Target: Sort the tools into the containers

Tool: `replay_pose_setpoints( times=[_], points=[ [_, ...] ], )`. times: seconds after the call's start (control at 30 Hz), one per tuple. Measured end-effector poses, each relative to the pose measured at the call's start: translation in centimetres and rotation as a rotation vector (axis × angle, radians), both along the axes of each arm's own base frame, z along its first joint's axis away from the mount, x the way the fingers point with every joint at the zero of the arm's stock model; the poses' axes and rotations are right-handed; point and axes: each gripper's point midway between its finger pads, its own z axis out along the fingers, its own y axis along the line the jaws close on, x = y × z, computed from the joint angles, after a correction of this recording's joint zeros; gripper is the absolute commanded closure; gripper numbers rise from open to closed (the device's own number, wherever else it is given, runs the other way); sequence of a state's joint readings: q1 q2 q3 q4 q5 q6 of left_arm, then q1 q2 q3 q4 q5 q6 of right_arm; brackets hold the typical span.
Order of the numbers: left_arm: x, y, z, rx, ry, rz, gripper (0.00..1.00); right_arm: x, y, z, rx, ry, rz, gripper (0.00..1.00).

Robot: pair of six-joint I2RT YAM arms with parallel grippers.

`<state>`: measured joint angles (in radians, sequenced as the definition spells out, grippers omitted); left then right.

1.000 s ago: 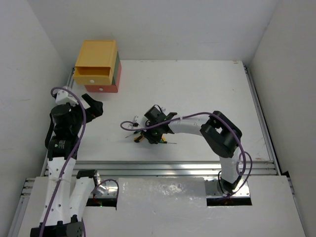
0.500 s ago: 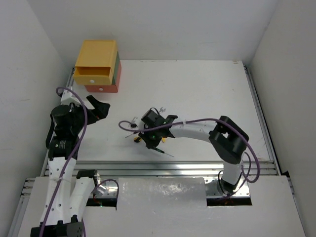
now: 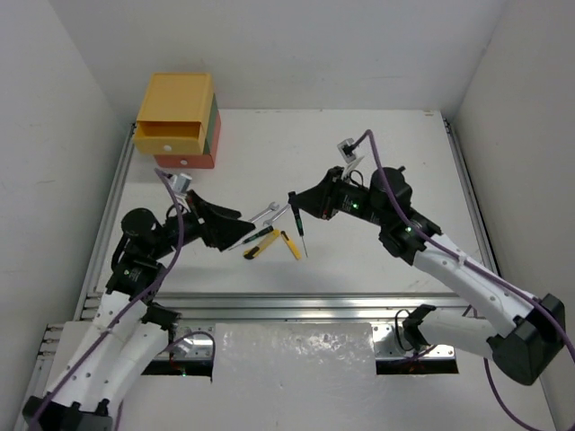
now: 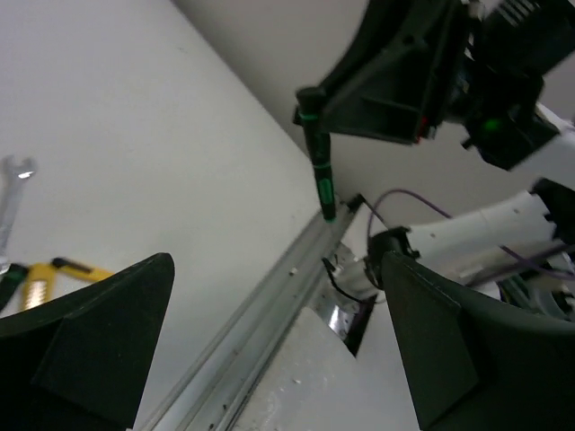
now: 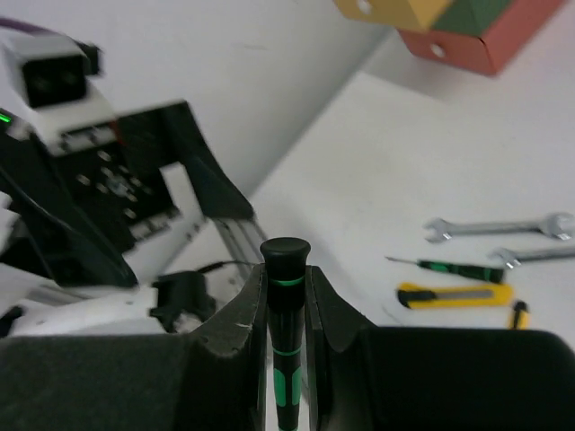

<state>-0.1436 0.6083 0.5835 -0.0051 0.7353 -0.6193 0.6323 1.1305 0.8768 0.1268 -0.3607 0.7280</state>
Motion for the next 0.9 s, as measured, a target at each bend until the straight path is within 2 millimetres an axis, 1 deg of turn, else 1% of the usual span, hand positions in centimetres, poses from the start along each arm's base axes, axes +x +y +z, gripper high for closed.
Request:
replay_pose_setpoints(
  times=[0.03,0.1,0.17,0.2,0.27,0.3,0.37,0.47,0.5,0.63,0.67,0.7,0.73,0.77,0.8,0.83,0.9],
  points=[
    [-0.8,-1.6,0.1,-0.006,-0.004,-0.061,0.06,-0.7,0.0,1.2,0.047,-0.014,0.011,0.92],
    [-2.0,-4.2,0.6,-0.014,-0.026,-0.152,0.09,-1.4,-0.2,3.1,0.122,-0.043,0.016,0.91],
    [-2.4,-6.4,0.7,-0.011,-0.029,-0.2,0.1,-1.9,-0.3,4.1,0.165,-0.057,0.021,0.91],
    [-2.8,-7.9,0.5,-0.001,-0.018,-0.235,0.1,-2.0,-0.3,4.5,0.181,-0.061,0.025,0.91],
    [-2.8,-9.9,0.7,0.011,-0.017,-0.263,0.14,-2.3,-0.2,4.9,0.204,-0.062,0.038,0.91],
    [-2.7,-10.9,0.4,0.019,-0.008,-0.276,0.15,-2.4,-0.3,4.8,0.212,-0.061,0.041,0.91],
    [-2.5,-12.1,-0.1,0.029,0.005,-0.288,0.2,-2.8,-0.4,4.6,0.22,-0.049,0.046,0.91],
    [-2.1,-13.3,-0.3,0.032,0.011,-0.284,0.47,-3.4,-0.5,4.6,0.24,-0.044,0.064,0.91],
    [-2.0,-13.6,-0.2,0.031,0.008,-0.282,0.58,-3.7,-0.5,4.6,0.246,-0.042,0.069,0.91],
    [-2.0,-14.3,1.3,0.007,-0.025,-0.284,0.82,-3.7,-0.8,4.6,0.253,-0.048,0.064,0.89],
    [-1.9,-14.3,1.7,-0.001,-0.034,-0.281,0.91,-3.8,-0.8,4.7,0.255,-0.051,0.065,0.88],
    [-1.8,-14.3,2.1,-0.005,-0.042,-0.274,1.0,-3.7,-0.8,4.8,0.26,-0.056,0.065,0.83],
    [-1.6,-14.3,2.2,-0.006,-0.044,-0.264,1.0,-3.7,-0.9,5.1,0.264,-0.073,0.063,0.73],
    [-1.5,-14.3,2.3,-0.006,-0.046,-0.257,1.0,-3.6,-0.9,5.2,0.266,-0.079,0.06,0.16],
    [-1.1,-14.2,2.5,-0.003,-0.047,-0.238,1.0,-3.7,-0.9,5.2,0.266,-0.071,0.064,0.01],
    [-0.7,-14.1,2.6,-0.001,-0.046,-0.211,1.0,-3.7,-0.9,4.9,0.251,-0.069,0.06,0.01],
    [1.2,-13.3,2.9,0.02,-0.029,-0.101,1.0,-3.2,-1.3,3.8,0.193,-0.042,0.018,0.01]
  ],
)
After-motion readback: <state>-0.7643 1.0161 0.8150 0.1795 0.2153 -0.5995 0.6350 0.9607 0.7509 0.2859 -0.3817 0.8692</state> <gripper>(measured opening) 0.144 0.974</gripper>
